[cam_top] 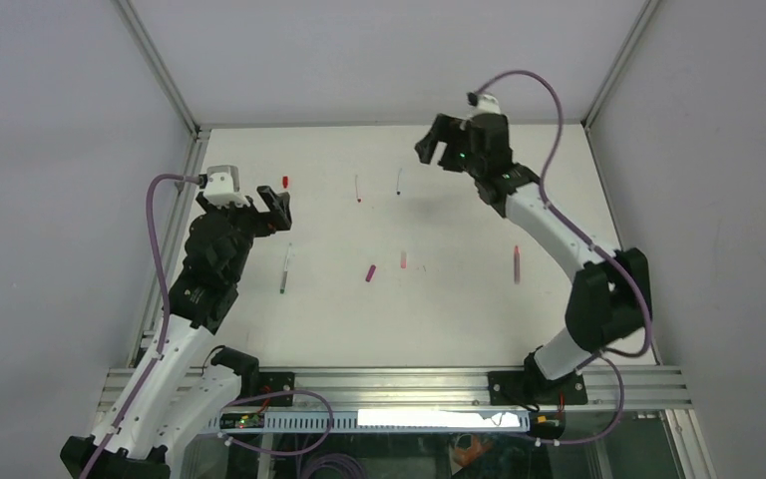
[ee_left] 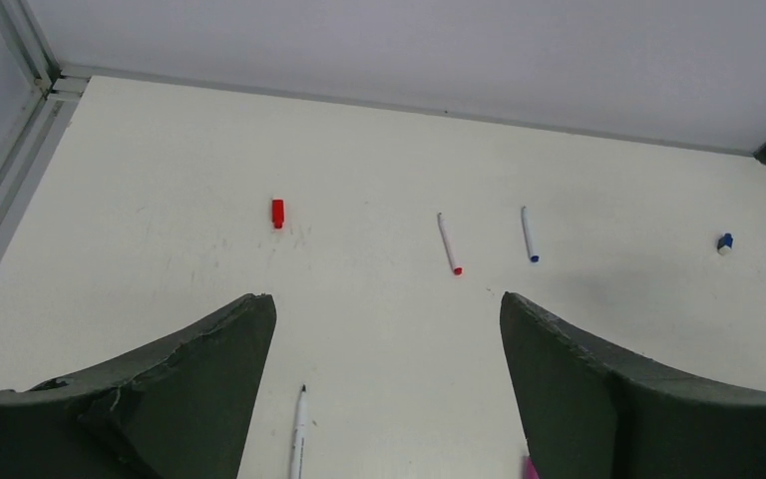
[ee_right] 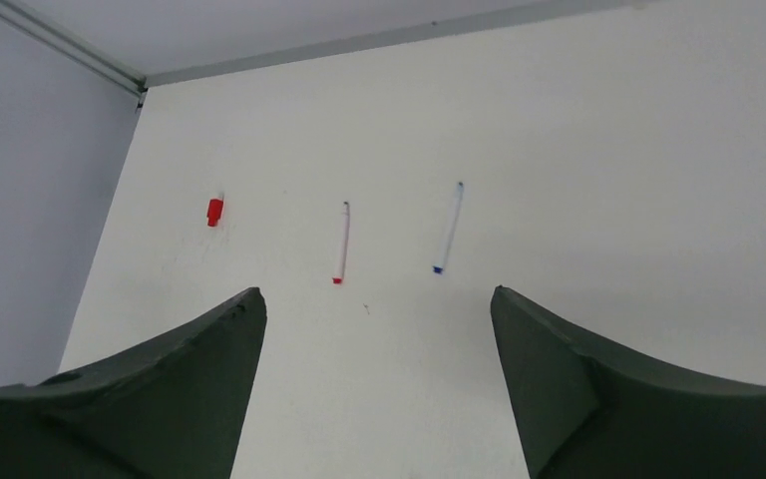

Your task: Insert the pens into the pen caps

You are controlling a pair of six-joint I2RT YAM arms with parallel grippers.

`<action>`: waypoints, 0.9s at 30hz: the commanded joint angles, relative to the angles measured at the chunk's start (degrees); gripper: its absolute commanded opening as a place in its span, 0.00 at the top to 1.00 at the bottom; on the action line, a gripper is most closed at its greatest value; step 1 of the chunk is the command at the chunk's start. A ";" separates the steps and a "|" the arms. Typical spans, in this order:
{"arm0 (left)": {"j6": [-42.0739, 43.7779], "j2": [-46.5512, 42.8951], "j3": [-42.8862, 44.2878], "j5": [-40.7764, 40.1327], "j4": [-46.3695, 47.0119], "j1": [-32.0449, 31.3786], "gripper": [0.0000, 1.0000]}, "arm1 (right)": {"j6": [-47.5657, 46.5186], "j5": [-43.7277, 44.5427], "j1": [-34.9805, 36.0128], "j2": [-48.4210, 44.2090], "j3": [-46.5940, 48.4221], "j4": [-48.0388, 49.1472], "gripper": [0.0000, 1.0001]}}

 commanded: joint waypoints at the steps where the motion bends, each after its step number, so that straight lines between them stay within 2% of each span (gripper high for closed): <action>1: -1.78 3.05 3.56 -2.86 -6.22 0.09 0.16 | -6.56 12.74 6.86 13.42 21.15 -18.81 0.22; 5: -2.22 6.40 6.80 -3.00 -10.57 0.09 0.18 | -7.07 16.04 8.03 28.01 37.33 -28.01 0.41; 6: -2.58 6.43 6.67 -2.73 -10.74 0.09 0.18 | -7.76 17.22 8.49 32.18 44.02 -32.41 0.46; 9: -4.12 5.89 5.87 -1.16 -10.52 0.09 0.18 | -8.19 19.42 9.21 42.91 57.59 -41.34 0.48; 11: -4.28 5.95 5.48 -0.68 -10.64 0.09 0.18 | -8.06 19.59 9.39 47.89 63.13 -44.00 0.48; 20: -3.88 7.85 5.80 0.41 -10.63 0.09 0.19 | -8.40 18.54 9.23 59.95 75.88 -46.87 0.49; 27: -3.57 9.09 5.76 -0.09 -10.58 0.09 0.18 | -8.40 16.89 9.07 63.75 76.92 -45.83 0.55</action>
